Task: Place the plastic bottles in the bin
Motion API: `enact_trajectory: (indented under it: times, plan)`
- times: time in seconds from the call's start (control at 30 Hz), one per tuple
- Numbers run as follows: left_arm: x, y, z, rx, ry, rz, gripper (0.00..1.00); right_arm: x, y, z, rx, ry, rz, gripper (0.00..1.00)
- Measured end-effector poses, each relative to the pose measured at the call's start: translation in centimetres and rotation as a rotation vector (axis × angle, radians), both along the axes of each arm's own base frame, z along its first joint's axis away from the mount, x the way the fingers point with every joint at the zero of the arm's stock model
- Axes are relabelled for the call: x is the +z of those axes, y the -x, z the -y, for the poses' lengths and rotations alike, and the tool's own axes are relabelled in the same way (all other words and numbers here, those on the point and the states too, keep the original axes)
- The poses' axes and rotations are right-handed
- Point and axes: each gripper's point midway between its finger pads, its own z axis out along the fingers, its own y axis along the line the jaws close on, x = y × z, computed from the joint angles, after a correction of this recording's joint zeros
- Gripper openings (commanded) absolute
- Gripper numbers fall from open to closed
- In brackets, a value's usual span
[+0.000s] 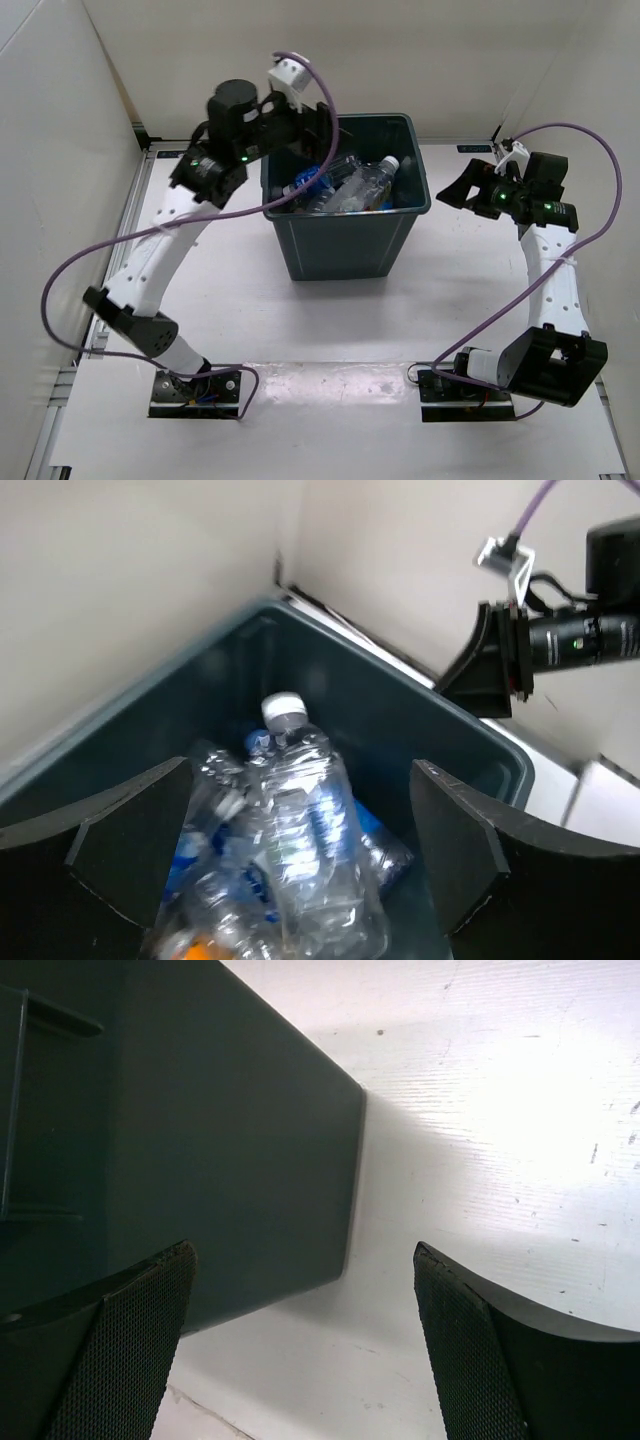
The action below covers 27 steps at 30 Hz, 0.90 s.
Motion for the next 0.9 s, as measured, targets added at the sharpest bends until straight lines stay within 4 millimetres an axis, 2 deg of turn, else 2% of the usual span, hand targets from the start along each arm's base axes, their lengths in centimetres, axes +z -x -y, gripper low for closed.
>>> enact_trajectory:
  times: [0.1,0.2,0.27,0.33,0.43,0.53,0.63,0.7,0.8,0.9]
  plan:
    - [2.5,0.6,-3.0,0.070,0.014,0.058,1.00,0.3,-0.2,0.2,-0.020,0.025,0.001,0.90]
    - [4.6,0.4,-8.3,0.227,0.028,0.103,1.00,0.9,-0.7,0.5,-0.054,0.074,0.014,0.90]
    - [4.7,0.2,-12.4,0.363,0.024,0.105,1.00,1.4,-1.1,0.6,-0.077,0.108,0.028,0.90]
    - [3.7,0.3,-16.8,0.512,0.015,0.088,1.00,1.5,-1.3,0.7,-0.091,0.132,0.034,0.90]
    - [0.3,1.0,-22.8,0.718,-0.006,0.019,1.00,1.1,-1.3,1.0,-0.108,0.188,0.028,0.90]
    - [-5.2,1.8,-28.2,0.916,-0.033,-0.085,1.00,0.3,-1.2,1.1,-0.108,0.274,0.020,0.90]
    - [-11.5,3.0,-32.2,1.050,-0.082,-0.189,1.00,-0.2,-0.7,0.8,-0.076,0.349,0.020,0.90]
    - [-15.8,4.3,-33.9,1.104,-0.123,-0.241,1.00,-0.3,-0.3,0.8,-0.059,0.387,0.025,0.90]
    - [-20.8,6.3,-34.5,1.118,-0.166,-0.252,1.00,-0.4,0.3,1.2,-0.059,0.416,0.018,0.90]
    - [-23.9,7.8,-34.6,1.113,-0.173,-0.220,1.00,-0.7,0.7,1.5,-0.058,0.419,-0.002,0.90]
